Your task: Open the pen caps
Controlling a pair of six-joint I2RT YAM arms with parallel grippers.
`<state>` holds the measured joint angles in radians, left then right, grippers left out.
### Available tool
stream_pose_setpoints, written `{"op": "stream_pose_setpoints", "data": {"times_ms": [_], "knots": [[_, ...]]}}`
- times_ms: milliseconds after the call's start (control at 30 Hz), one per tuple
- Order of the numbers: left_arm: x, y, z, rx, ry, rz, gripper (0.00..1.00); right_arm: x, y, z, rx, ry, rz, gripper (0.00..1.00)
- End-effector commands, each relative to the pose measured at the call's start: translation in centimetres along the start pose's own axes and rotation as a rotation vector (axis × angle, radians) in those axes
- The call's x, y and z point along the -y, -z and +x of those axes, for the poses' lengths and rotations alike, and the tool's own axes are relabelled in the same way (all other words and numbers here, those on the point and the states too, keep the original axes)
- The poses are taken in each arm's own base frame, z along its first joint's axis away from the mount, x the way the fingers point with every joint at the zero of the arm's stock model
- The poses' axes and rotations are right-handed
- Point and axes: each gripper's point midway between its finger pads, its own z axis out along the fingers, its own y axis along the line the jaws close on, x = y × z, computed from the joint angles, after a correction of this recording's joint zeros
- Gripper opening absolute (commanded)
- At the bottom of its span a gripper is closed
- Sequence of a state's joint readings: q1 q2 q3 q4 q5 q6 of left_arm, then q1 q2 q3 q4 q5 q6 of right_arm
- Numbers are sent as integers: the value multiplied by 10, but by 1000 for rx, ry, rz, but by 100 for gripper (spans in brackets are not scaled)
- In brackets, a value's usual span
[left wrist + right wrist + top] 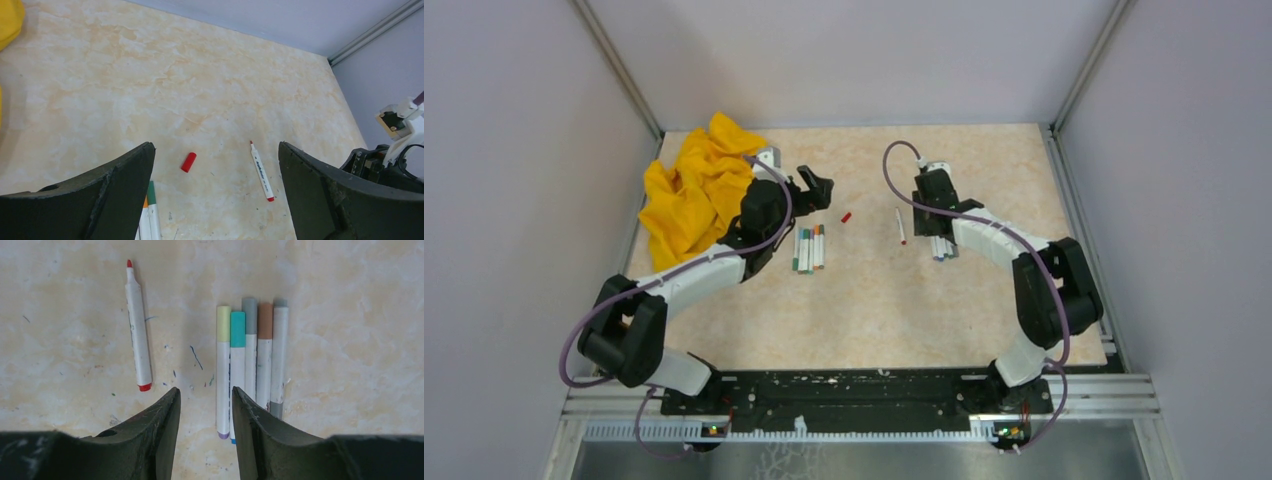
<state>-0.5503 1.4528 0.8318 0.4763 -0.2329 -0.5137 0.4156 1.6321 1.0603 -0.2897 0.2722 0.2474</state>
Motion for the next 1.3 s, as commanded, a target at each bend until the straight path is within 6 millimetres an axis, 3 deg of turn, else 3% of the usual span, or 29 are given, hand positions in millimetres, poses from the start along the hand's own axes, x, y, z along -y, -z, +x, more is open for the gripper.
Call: {"op": "stream_pose_setpoints", "data": {"times_ms": [0,900,1033,1167,1267], "knots": [[6,1,-1,25,21,20,98,4,-8,12,-36,-25,-2,42],[3,1,9,16,21,19,98,9,-37,49,-145,-41,-12,26],[2,1,8,19,22,15,98,11,-40,53,-162,-34,-3,19],[2,0,9,14,27,11,98,13,-41,61,-186,-29,7,1],[3,1,11,3,36,11,98,14,-38,63,-184,-30,7,0]]}}
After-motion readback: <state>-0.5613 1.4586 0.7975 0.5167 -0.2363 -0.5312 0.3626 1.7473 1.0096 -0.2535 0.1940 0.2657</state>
